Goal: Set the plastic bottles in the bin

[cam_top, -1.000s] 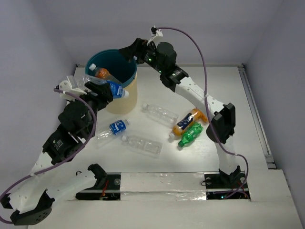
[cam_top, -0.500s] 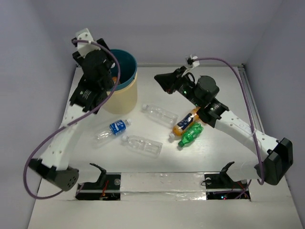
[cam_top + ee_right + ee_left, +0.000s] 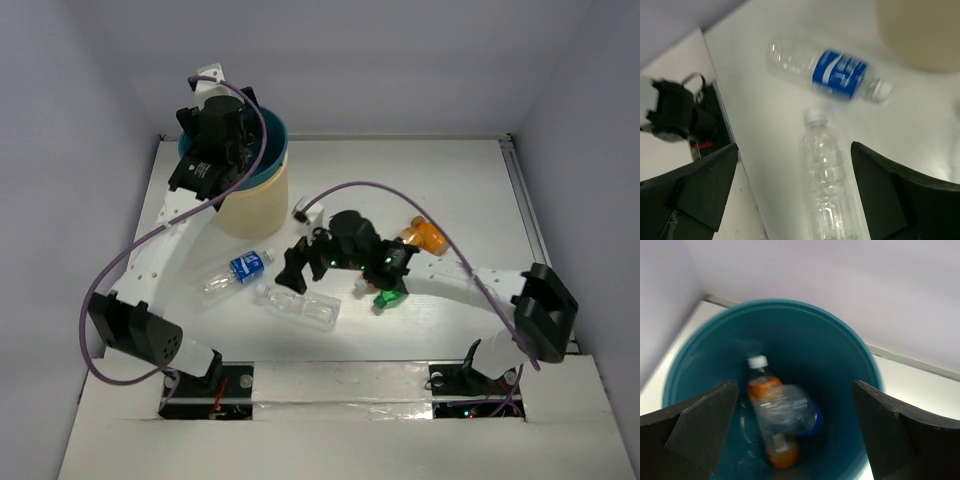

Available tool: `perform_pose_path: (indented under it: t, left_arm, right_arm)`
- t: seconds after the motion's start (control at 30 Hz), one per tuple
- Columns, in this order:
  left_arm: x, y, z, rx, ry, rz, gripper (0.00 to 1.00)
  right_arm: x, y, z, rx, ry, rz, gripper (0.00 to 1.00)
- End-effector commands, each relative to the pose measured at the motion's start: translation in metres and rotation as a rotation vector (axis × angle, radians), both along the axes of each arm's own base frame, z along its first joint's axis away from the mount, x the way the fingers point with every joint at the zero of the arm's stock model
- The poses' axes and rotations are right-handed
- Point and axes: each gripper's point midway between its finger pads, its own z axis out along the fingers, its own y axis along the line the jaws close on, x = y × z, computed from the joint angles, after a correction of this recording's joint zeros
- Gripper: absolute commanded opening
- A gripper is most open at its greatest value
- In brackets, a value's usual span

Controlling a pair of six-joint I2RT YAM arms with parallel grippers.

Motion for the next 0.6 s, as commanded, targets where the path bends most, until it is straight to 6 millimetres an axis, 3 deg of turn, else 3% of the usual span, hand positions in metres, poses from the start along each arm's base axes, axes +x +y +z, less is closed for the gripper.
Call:
perform_pose_path:
  t: [0.0, 0.03, 0.07, 0.1, 0.13, 0.17, 0.2, 0.23, 0.27, 0.33, 0.37, 0.4, 0.47, 0.5, 0.57]
  left_arm:
    - [-0.042, -0.019, 0.039, -0.145, -0.091, -0.176, 0.98]
    - [-0.048, -0.023, 0.034, -0.162, -0.080, -0.207, 0.96]
    - [-0.055, -0.027, 0.014, -0.179, -0.043, -0.228, 0.94]
    - [-0.072, -0.033, 0.020, -0.207, -0.061, -0.281, 0.92]
    - [-0.079, -0.035, 0.014, -0.219, -0.053, -0.300, 0.85]
    - [-0.088, -0.039, -0.006, -0.226, -0.013, -0.320, 0.81]
    - [-0.103, -0.038, 0.000, -0.250, -0.038, -0.348, 0.77]
    - [-0.111, -0.039, -0.006, -0.269, -0.033, -0.359, 0.61]
    - [-0.118, -0.038, -0.025, -0.271, 0.002, -0.363, 0.55]
    - [-0.138, -0.036, -0.027, -0.299, -0.007, -0.391, 0.42]
    - [-0.145, -0.038, -0.046, -0.293, 0.040, -0.399, 0.33]
    - [-0.154, -0.035, -0.047, -0.298, 0.036, -0.408, 0.31]
    - [-0.164, -0.033, -0.071, -0.294, 0.100, -0.403, 0.31]
    - [-0.171, -0.032, -0.073, -0.297, 0.103, -0.412, 0.32]
    - [-0.179, -0.031, -0.092, -0.284, 0.163, -0.420, 0.41]
  right_arm:
    - [-0.013, 0.016, -0.031, -0.118, -0.018, 0.040, 1.00]
    - [-0.016, 0.017, -0.055, -0.184, 0.009, 0.040, 1.00]
    - [-0.016, 0.022, -0.059, -0.201, 0.009, 0.036, 1.00]
    - [-0.018, 0.025, -0.068, -0.226, 0.014, 0.037, 1.00]
    - [-0.014, 0.024, -0.086, -0.273, 0.023, 0.024, 1.00]
    - [-0.013, 0.024, -0.093, -0.290, 0.028, 0.022, 1.00]
    - [-0.016, 0.026, -0.098, -0.304, 0.030, 0.028, 1.00]
    - [-0.015, 0.025, -0.104, -0.324, 0.031, 0.021, 1.00]
    - [-0.014, 0.024, -0.115, -0.351, 0.039, 0.019, 1.00]
    - [-0.013, 0.022, -0.125, -0.399, 0.046, 0.022, 1.00]
    - [-0.014, 0.022, -0.137, -0.429, 0.063, 0.029, 1.00]
    - [-0.017, 0.023, -0.143, -0.442, 0.078, 0.049, 1.00]
    - [-0.017, 0.024, -0.148, -0.464, 0.088, 0.057, 0.99]
    - [-0.017, 0.024, -0.154, -0.476, 0.093, 0.059, 0.98]
    - [-0.016, 0.024, -0.158, -0.493, 0.094, 0.057, 0.97]
